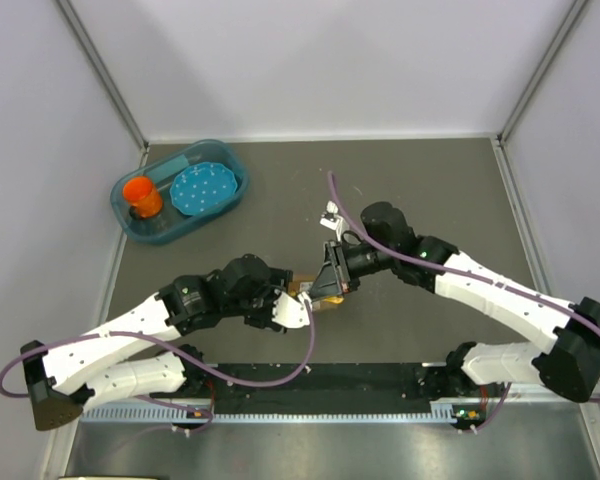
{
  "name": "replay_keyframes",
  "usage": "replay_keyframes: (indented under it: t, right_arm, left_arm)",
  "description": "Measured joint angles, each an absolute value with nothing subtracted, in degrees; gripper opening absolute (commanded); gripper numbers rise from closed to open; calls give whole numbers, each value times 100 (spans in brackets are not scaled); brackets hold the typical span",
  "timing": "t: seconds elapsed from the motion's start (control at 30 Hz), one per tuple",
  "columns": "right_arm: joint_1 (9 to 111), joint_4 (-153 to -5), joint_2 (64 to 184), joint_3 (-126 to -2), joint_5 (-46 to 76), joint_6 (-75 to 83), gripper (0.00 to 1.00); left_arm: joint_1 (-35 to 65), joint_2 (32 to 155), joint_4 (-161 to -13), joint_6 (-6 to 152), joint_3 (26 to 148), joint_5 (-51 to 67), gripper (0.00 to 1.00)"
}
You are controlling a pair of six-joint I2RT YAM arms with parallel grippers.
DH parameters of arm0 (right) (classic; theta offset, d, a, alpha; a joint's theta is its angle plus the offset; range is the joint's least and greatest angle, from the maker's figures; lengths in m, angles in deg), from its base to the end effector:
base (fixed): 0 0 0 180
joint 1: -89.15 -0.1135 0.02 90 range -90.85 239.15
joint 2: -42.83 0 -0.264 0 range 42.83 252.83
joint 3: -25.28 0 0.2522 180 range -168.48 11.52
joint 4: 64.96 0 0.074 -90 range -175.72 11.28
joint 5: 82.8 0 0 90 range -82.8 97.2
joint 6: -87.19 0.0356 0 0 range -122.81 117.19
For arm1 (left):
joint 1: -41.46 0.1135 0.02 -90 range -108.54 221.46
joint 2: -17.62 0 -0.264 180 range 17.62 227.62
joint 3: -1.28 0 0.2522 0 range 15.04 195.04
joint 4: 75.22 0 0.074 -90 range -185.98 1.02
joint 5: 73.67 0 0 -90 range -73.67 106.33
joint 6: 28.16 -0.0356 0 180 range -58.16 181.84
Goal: Unpack the express box
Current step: Cut the express box at the center of the board.
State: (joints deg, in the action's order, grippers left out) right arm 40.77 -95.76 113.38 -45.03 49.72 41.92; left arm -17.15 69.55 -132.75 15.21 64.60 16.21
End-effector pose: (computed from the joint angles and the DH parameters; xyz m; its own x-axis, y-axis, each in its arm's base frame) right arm 0.1615 0.2180 0.3097 -0.9018 -0.2340 -0.3634 -0.4237 0.3115 0.8506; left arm 0.0939 -0.1540 0.2921 0.3632 0.8004 -0.4769 0.8597 -0.0906 0.5027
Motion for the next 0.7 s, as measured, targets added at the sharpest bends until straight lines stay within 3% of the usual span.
replay_keyframes:
  t: [0.3, 0.47, 0.7]
  right_arm:
    - [4059, -10201, 11152, -4499, 5059, 3889, 0]
    - [4617, -11193, 10503, -4462, 4860, 3563, 0]
    - [5111, -12002, 9888, -4466, 4312, 3156, 0]
  left_arm:
    - [-1713, 6871, -12904, 1536, 6248, 1577, 17]
    - [-1659, 6616, -12602, 1595, 5863, 1691, 16]
    - [-1632, 6305, -12099, 1884, 5380, 1656, 23]
